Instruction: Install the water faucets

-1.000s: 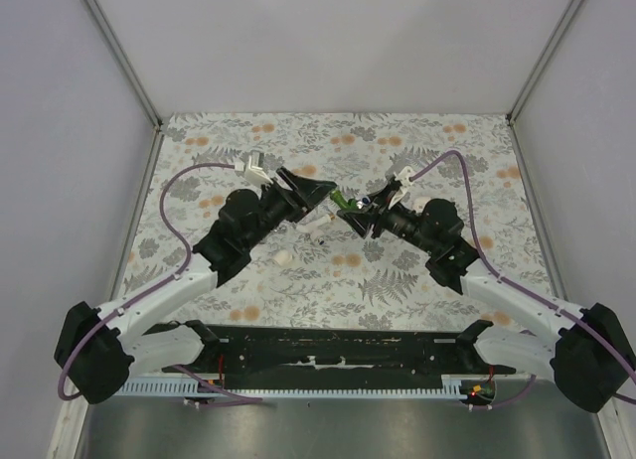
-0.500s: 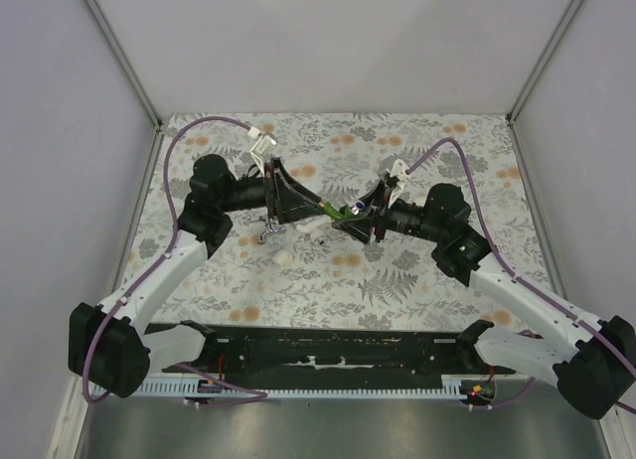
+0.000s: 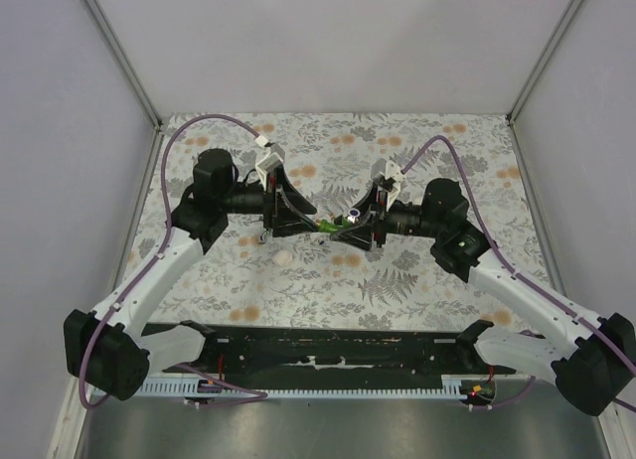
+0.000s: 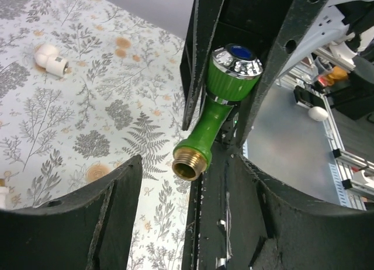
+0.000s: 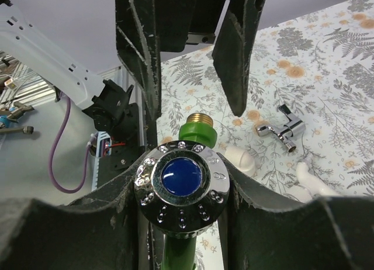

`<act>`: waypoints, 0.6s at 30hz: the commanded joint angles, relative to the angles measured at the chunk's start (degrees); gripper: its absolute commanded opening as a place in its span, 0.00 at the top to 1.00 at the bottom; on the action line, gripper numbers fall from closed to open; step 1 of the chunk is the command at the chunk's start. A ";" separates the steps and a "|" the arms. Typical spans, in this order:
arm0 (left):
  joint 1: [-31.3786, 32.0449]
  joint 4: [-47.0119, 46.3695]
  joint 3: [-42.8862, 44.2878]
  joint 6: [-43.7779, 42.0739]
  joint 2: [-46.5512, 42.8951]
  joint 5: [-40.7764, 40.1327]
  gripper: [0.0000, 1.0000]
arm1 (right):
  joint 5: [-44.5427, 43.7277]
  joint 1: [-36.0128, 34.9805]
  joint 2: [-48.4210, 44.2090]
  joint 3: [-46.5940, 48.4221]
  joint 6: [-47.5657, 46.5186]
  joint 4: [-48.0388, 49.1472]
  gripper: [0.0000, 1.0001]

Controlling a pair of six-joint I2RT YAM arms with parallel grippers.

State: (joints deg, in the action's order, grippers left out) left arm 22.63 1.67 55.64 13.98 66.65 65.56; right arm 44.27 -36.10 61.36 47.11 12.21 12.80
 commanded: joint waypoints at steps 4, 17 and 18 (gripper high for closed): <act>0.57 9.14 2.64 -9.67 -0.03 -1.14 0.31 | 3.10 0.15 0.33 2.72 2.03 4.60 1.00; 4.00 7.47 2.28 -9.85 0.32 2.81 0.51 | 5.39 0.15 2.71 2.55 6.60 9.35 1.00; 4.26 6.95 2.28 -9.50 0.32 3.08 0.59 | 5.47 0.24 2.88 2.46 6.78 9.44 1.00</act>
State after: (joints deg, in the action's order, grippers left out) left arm 26.17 10.59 56.69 5.89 66.76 65.54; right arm 48.03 -36.10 63.68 47.13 16.95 17.82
